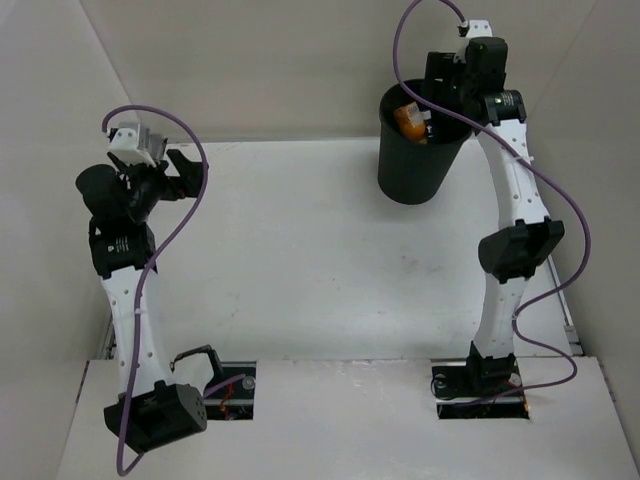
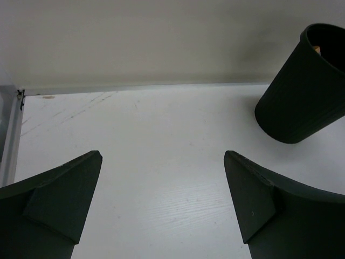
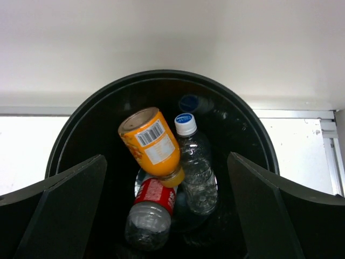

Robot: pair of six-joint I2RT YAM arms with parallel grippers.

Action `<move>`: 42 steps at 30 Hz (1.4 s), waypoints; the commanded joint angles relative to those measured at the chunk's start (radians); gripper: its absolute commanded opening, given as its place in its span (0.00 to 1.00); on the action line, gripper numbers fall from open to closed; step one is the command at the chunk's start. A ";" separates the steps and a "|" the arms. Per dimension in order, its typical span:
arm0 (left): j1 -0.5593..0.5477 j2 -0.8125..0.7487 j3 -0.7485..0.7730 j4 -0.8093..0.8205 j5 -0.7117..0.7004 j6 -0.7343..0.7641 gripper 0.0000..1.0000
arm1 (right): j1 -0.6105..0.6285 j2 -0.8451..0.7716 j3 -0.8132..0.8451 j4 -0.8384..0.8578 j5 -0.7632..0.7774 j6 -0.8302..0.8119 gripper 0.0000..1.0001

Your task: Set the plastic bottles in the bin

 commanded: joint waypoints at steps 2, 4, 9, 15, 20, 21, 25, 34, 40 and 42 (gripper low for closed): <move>-0.023 -0.014 0.015 -0.039 -0.022 0.050 1.00 | 0.005 -0.121 0.031 -0.040 -0.074 -0.030 1.00; -0.026 -0.004 0.029 -0.093 -0.033 0.087 1.00 | 0.019 -0.170 0.031 -0.109 -0.099 -0.064 1.00; -0.030 0.013 0.052 -0.187 -0.044 0.182 1.00 | 0.046 -0.270 -0.008 -0.310 -0.102 -0.108 1.00; -0.055 -0.002 0.038 -0.196 -0.056 0.214 1.00 | -0.036 -0.494 -0.349 -0.174 -0.051 -0.012 1.00; -0.093 -0.037 0.018 -0.200 -0.069 0.213 1.00 | -0.059 -0.589 -0.554 -0.114 -0.028 0.017 1.00; -0.098 -0.044 0.017 -0.207 -0.070 0.214 1.00 | -0.058 -0.606 -0.582 -0.100 -0.031 0.017 1.00; -0.105 -0.059 0.006 -0.233 -0.072 0.225 1.00 | -0.021 -0.637 -0.612 -0.090 -0.031 0.014 1.00; -0.105 -0.103 -0.055 -0.253 -0.076 0.256 1.00 | 0.043 -0.718 -0.651 -0.075 -0.039 -0.041 1.00; -0.107 -0.097 -0.046 -0.253 -0.067 0.256 1.00 | 0.043 -0.750 -0.691 -0.048 -0.057 -0.044 1.00; -0.107 -0.093 -0.040 -0.251 -0.065 0.256 1.00 | 0.043 -0.755 -0.690 -0.046 -0.054 -0.050 1.00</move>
